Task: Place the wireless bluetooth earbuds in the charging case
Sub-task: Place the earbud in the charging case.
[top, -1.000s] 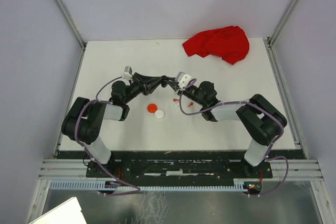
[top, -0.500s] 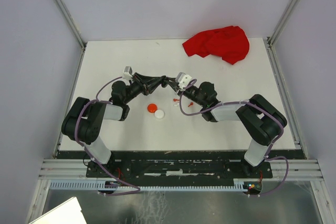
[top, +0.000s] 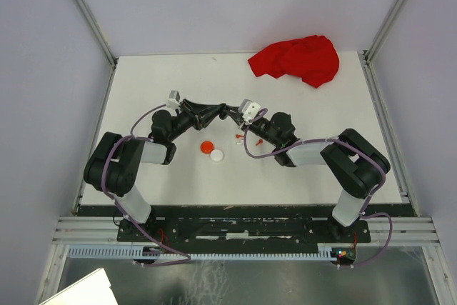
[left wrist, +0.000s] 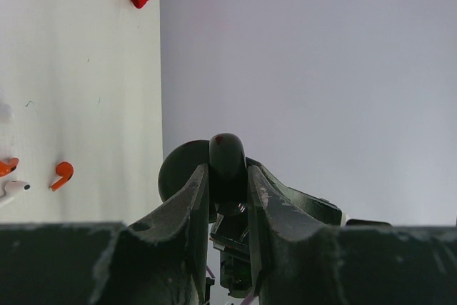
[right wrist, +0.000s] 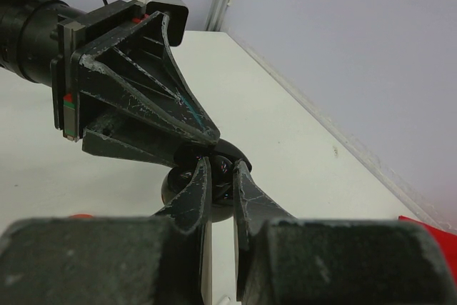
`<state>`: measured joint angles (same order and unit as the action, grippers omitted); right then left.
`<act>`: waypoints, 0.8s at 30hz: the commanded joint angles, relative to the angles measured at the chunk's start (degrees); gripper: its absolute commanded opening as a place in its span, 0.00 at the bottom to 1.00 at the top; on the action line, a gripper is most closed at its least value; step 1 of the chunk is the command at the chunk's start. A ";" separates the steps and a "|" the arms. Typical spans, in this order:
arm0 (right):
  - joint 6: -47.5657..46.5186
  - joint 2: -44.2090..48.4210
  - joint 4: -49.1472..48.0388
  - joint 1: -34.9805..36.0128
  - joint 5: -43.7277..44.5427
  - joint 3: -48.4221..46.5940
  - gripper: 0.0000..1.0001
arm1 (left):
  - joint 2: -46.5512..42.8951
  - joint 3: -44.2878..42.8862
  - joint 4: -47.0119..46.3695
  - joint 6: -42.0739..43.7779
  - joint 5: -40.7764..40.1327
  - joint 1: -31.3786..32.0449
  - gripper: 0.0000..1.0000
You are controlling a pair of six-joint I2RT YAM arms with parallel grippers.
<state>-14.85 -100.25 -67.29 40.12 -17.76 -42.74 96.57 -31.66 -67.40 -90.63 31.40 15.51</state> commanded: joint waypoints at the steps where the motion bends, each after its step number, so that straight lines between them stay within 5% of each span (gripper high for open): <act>1: -0.76 0.77 -1.82 0.82 -0.08 0.55 0.02 | -0.49 -1.87 -3.70 -3.44 -0.57 0.25 0.03; 24: -1.29 -0.53 -4.07 1.12 1.17 0.74 0.02 | 1.18 -2.62 -6.47 -8.43 0.58 0.23 0.03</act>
<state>-16.99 -100.25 -68.55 40.64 -16.47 -42.63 97.30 -32.21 -67.90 -94.80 31.64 15.51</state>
